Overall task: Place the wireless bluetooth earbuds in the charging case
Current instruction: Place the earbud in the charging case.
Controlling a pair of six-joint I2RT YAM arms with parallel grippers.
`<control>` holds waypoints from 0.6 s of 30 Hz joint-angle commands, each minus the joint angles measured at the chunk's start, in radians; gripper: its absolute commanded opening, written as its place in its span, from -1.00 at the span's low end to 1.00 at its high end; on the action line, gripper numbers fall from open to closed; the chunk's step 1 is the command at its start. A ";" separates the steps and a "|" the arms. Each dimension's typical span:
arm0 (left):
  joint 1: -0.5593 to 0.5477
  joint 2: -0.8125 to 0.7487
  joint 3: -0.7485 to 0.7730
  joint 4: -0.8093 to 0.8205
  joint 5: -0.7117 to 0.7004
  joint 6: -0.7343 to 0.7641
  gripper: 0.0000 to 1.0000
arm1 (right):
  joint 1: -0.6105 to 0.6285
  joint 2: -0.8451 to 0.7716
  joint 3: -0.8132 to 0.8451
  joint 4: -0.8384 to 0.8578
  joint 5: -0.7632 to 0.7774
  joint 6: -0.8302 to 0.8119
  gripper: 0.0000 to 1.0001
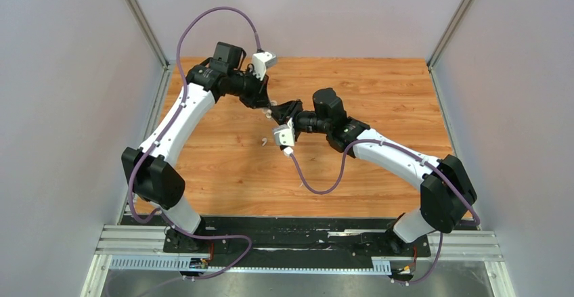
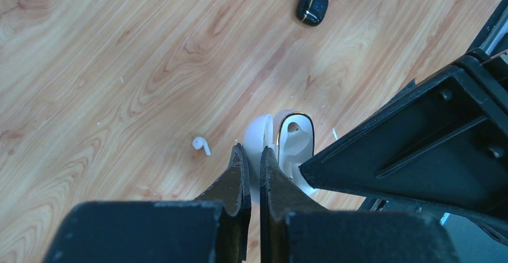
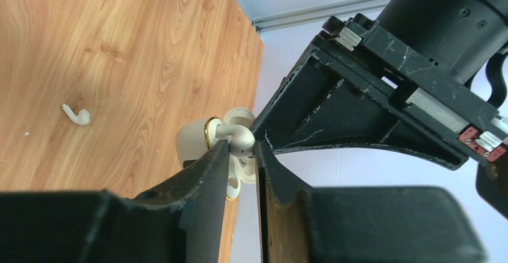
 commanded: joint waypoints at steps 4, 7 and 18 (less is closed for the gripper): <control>-0.013 -0.071 -0.014 0.042 0.009 0.049 -1.00 | 0.000 -0.014 0.010 -0.062 0.017 0.043 -0.27; -0.013 -0.070 -0.020 0.042 -0.004 0.063 -1.00 | -0.007 -0.046 0.024 -0.114 0.008 0.104 -0.17; -0.013 -0.058 -0.025 0.067 -0.045 0.063 -1.00 | -0.057 -0.113 0.064 -0.254 -0.063 0.390 -0.13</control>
